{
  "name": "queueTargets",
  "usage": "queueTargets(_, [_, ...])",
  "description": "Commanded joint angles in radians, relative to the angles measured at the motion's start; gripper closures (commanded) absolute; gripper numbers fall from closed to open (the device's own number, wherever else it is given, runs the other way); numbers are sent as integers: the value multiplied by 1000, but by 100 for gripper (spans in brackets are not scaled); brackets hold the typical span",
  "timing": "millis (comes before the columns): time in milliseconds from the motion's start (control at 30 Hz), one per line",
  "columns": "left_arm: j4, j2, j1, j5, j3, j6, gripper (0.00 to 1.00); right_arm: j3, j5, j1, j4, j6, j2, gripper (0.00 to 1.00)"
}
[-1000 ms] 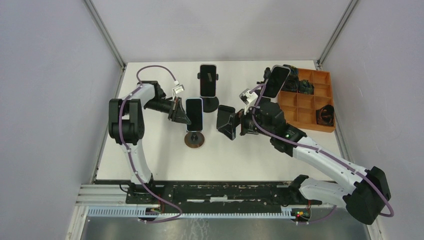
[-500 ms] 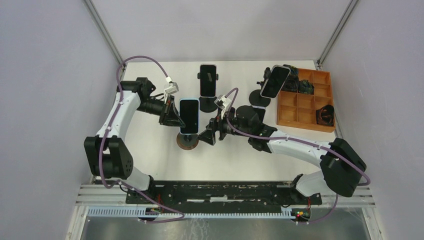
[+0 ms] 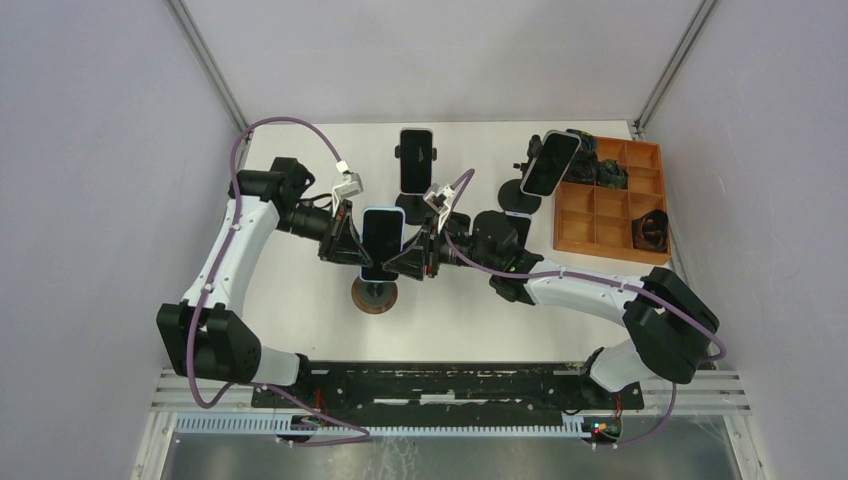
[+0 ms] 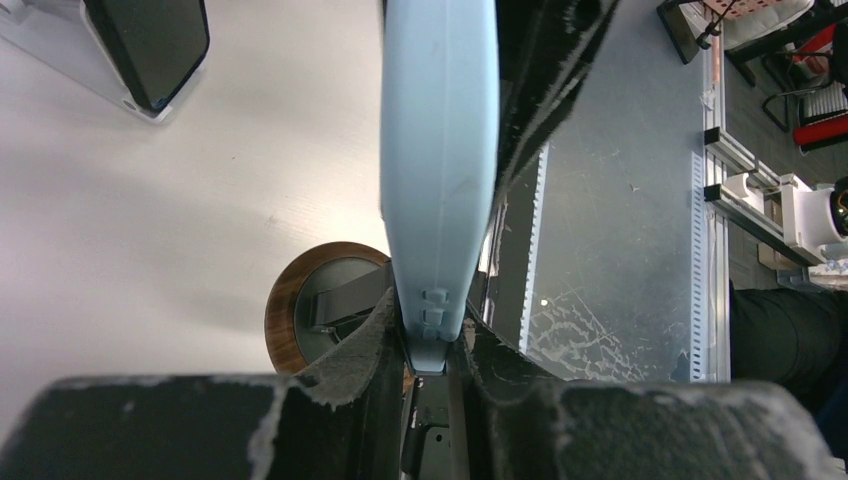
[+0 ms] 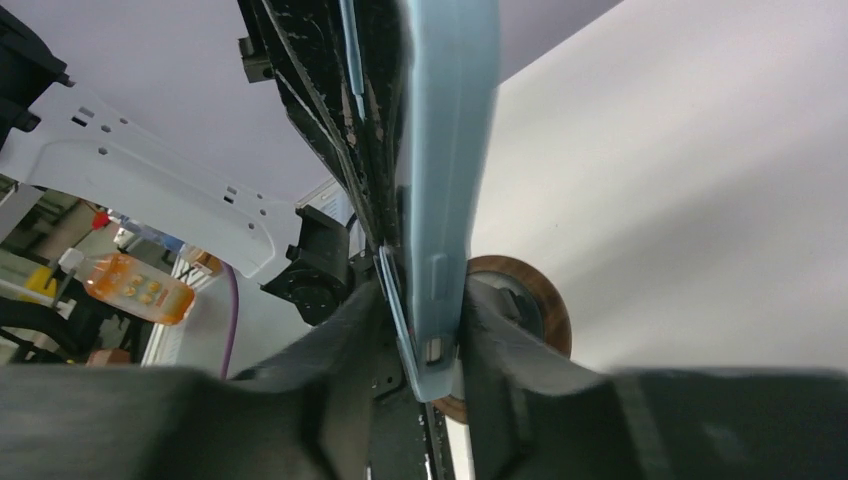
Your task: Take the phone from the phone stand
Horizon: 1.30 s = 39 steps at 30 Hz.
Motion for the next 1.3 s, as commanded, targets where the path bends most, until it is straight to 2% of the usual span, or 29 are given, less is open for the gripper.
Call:
queueTargets(0, [-15, -42, -17, 65, 39, -70, 98, 6, -67, 7, 186, 74, 1, 83])
queueTargets(67, [-3, -45, -18, 58, 45, -93, 96, -5, -84, 6, 239, 106, 4, 98])
queueTargets(133, [10, -48, -19, 47, 56, -117, 85, -23, -90, 6, 280, 133, 0, 100])
queueTargets(167, [12, -52, -20, 41, 64, -121, 75, -32, -89, 5, 298, 140, -5, 100])
queueTargets(233, [24, -64, -19, 21, 77, -144, 45, -44, -85, 2, 312, 150, -13, 100])
queueTargets(300, [56, -88, -18, -13, 83, -186, 7, -53, -87, -14, 328, 166, -25, 100])
queueTargets(333, [73, -104, -18, -35, 88, -206, 1, -59, -91, -25, 341, 177, -34, 100])
queueTargets(533, [125, -206, -11, -180, 105, -215, 0, -96, -145, -127, 489, 308, -88, 100])
queueTargets(633, [187, -250, -7, -220, 64, -201, 0, -86, -194, -131, 540, 352, -89, 100])
queueTargets(733, [258, -280, -7, -233, 11, -191, 0, -105, -214, -131, 683, 453, -83, 100])
queueTargets(1000, [320, -332, -7, -107, -58, -127, 0, -111, -202, -105, 817, 541, -75, 100])
queueTargets(1267, [246, -348, -8, 69, -81, -53, 2, -73, -135, -58, 833, 548, -37, 100])
